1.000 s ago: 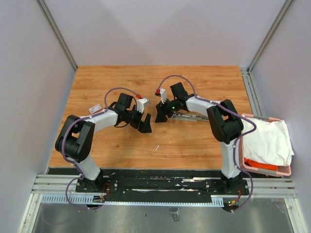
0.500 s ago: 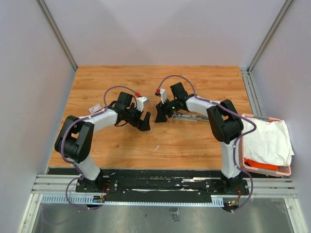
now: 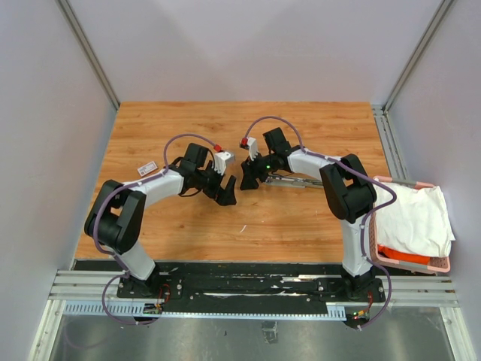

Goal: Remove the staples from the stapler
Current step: Adjust the stapler in the staple box.

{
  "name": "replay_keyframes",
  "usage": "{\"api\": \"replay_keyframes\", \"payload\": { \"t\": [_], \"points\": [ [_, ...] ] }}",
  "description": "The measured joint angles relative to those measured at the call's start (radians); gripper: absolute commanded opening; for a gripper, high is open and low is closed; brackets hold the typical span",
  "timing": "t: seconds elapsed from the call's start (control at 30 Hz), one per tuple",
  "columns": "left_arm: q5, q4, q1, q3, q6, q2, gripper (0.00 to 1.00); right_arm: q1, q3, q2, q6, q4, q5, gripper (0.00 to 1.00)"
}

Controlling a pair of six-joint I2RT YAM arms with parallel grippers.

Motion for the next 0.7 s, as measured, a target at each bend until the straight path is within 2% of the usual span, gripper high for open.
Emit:
{"api": "replay_keyframes", "payload": {
  "t": [0.7],
  "points": [
    [0.027,-0.038,-0.014,0.027,0.019,0.026,0.98,0.000,0.000,0.000,0.000,-0.003,0.000,0.61]
  ]
}}
